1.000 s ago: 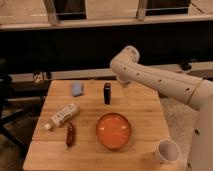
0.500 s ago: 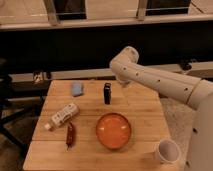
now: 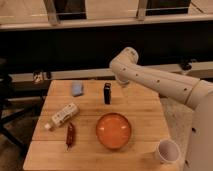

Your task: Knock the eraser over

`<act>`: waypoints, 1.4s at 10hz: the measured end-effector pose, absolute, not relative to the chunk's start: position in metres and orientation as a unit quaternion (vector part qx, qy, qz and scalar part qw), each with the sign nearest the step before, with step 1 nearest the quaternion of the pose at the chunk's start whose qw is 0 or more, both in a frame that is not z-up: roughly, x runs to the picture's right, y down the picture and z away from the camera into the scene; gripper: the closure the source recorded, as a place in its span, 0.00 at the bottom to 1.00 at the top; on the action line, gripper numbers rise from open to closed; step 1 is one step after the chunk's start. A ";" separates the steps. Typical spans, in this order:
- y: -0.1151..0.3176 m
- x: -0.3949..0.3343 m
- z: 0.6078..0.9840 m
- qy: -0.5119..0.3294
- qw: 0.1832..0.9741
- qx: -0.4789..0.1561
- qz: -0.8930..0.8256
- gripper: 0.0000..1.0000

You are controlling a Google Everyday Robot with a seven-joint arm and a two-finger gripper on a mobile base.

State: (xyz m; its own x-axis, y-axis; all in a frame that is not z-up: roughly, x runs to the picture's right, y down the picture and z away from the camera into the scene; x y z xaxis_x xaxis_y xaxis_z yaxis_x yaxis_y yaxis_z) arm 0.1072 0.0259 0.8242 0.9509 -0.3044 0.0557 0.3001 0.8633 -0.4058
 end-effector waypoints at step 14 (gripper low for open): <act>0.024 0.085 0.852 -0.021 0.962 -0.203 -0.182 0.73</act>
State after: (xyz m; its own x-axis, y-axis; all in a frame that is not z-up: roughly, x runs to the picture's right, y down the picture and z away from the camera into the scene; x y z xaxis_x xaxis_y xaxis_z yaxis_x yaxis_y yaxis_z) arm 0.0848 0.0235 0.8523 0.9331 -0.3411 0.1144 0.3582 0.8518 -0.3822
